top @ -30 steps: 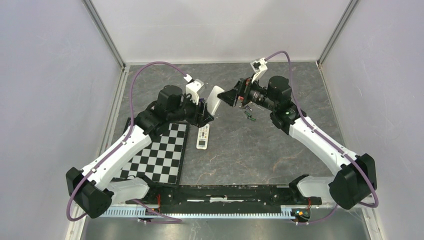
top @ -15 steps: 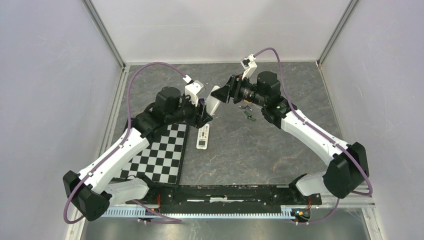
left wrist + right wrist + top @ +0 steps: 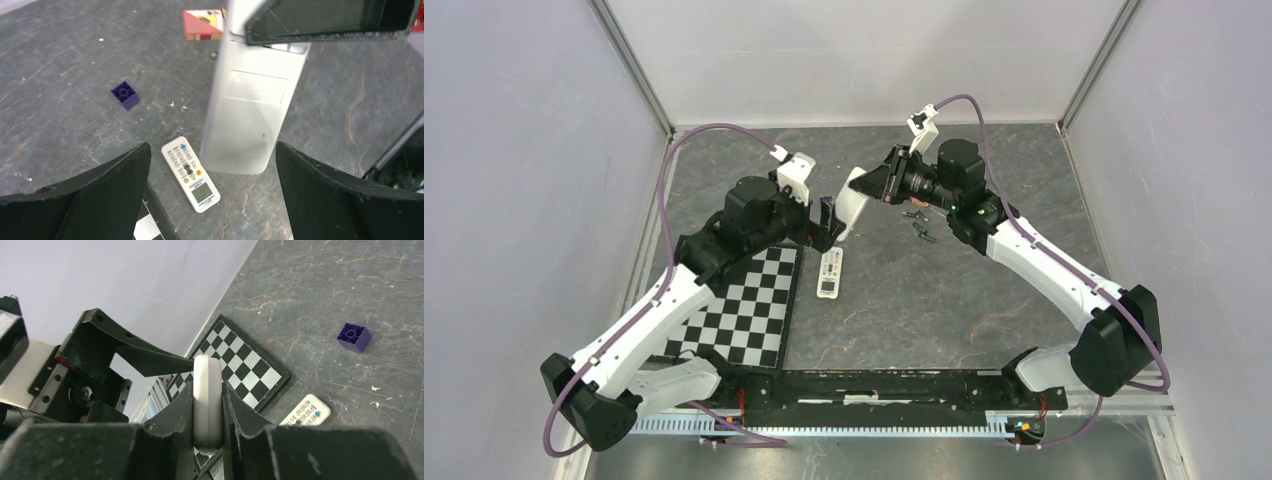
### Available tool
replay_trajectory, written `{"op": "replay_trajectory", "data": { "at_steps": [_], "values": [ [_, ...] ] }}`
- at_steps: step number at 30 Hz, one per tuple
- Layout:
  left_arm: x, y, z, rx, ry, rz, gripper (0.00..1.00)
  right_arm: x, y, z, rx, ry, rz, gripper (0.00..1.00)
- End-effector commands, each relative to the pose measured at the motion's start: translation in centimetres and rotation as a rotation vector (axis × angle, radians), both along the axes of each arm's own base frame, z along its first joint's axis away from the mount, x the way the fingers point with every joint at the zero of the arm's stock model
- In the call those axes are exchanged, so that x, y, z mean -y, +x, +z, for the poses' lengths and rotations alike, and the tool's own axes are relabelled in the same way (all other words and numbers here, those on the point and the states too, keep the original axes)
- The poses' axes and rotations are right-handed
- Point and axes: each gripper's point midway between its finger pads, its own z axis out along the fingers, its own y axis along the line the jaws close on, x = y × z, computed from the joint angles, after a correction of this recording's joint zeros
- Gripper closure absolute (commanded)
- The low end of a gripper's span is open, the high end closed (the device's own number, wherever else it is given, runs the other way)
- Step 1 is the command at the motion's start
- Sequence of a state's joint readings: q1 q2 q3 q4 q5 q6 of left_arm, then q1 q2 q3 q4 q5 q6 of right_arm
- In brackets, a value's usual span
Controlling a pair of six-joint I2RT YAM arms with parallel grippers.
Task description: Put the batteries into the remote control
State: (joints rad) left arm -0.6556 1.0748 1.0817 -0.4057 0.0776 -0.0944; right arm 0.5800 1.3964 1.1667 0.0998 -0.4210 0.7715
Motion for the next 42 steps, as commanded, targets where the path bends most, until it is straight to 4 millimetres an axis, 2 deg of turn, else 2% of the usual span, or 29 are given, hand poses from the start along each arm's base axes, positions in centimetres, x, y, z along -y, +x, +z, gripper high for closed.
{"op": "replay_trajectory", "data": {
  "at_steps": [1, 3, 5, 8, 12, 16, 18, 22, 27, 33, 36, 42],
  "values": [
    [-1.5, 1.7, 4.6, 0.039, -0.191, 0.203, 0.00, 1.8, 0.8, 6.0, 0.102, 0.096, -0.062, 1.00],
    [-0.5, 1.2, 5.7, -0.006, -0.304, 0.184, 0.00, 2.4, 1.0, 7.9, 0.144, 0.150, -0.071, 1.00],
    [1.3, 0.3, 7.0, -0.079, -0.443, 0.104, 0.00, 3.1, 0.2, 10.3, 0.193, 0.275, -0.043, 1.00],
    [3.4, -0.5, 9.2, -0.183, -0.646, 0.024, 0.00, 3.6, -0.6, 12.5, 0.227, 0.393, 0.000, 1.00],
    [4.3, -1.1, 12.2, -0.194, -0.789, -0.047, 0.00, 4.0, -2.1, 14.9, 0.271, 0.485, 0.045, 1.00],
    [4.3, -1.2, 14.9, -0.170, -0.928, -0.061, 0.00, 4.3, -2.9, 15.4, 0.254, 0.527, 0.061, 1.00],
    [4.6, -1.7, 16.7, -0.158, -1.023, -0.127, 0.01, 4.3, -3.2, 15.3, 0.228, 0.554, 0.071, 1.00],
    [5.7, -2.7, 18.8, -0.199, -1.139, -0.265, 0.14, 4.4, -3.5, 15.0, 0.186, 0.605, 0.086, 1.00],
    [6.3, -4.0, 19.5, -0.250, -1.215, -0.397, 0.26, 4.7, -3.2, 15.1, 0.187, 0.646, 0.071, 1.00],
    [5.7, -4.1, 19.1, -0.226, -1.198, -0.382, 0.34, 5.5, -2.9, 15.4, 0.216, 0.686, 0.027, 1.00],
    [5.4, -4.2, 19.1, -0.206, -1.198, -0.374, 0.41, 5.5, -2.6, 15.1, 0.208, 0.688, 0.022, 1.00],
    [5.8, -3.8, 18.5, -0.223, -1.179, -0.369, 0.68, 5.2, -2.3, 13.8, 0.175, 0.678, 0.021, 1.00]
  ]
}}
